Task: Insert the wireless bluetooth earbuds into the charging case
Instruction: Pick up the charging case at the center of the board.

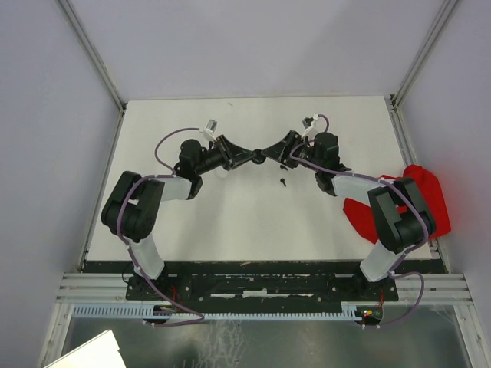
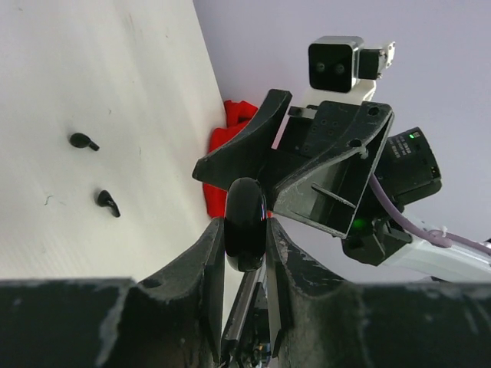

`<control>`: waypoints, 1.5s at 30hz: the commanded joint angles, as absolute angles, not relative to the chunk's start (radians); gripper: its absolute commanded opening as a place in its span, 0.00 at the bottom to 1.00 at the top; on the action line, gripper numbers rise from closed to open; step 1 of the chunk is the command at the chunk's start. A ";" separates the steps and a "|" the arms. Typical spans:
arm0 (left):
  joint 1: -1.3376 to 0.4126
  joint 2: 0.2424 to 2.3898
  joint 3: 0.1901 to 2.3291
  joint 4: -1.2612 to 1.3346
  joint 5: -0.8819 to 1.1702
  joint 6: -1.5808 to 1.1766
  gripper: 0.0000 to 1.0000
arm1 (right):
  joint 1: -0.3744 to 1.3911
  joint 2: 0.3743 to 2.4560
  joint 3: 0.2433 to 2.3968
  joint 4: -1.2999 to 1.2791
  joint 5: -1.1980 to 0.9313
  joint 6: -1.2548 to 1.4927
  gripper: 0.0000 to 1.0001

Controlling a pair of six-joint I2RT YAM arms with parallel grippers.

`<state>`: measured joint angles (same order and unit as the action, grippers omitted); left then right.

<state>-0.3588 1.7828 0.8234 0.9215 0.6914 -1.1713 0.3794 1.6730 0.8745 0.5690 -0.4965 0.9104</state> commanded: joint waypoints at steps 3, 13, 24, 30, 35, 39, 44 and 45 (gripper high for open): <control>-0.378 1.810 0.830 1.094 0.724 -1.233 0.03 | 0.380 1.700 0.856 0.817 -0.581 1.046 0.65; -0.382 1.854 0.836 1.166 0.698 -1.287 0.03 | 0.375 1.743 0.836 0.934 -0.612 1.116 0.44; -0.378 1.871 0.830 1.211 0.647 -1.339 0.03 | 0.370 1.740 0.822 0.958 -0.632 1.117 0.46; -0.378 1.883 0.828 1.235 0.639 -1.361 0.03 | 0.369 1.738 0.816 0.965 -0.638 1.117 0.45; -0.376 1.888 0.828 1.242 0.634 -1.370 0.03 | 0.368 1.736 0.813 0.966 -0.641 1.115 0.43; -0.376 1.891 0.831 1.245 0.636 -1.373 0.03 | 0.366 1.737 0.815 0.964 -0.640 1.111 0.36; -0.372 1.893 0.825 1.244 0.638 -1.371 0.03 | 0.363 1.738 0.820 0.965 -0.640 1.107 0.25; -0.371 1.894 0.825 1.241 0.639 -1.370 0.05 | 0.361 1.737 0.821 0.966 -0.640 1.104 0.23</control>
<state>-0.3771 1.8889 0.8234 1.1694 0.6464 -1.3445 0.3660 1.7462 0.8139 0.8978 -0.6083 1.1172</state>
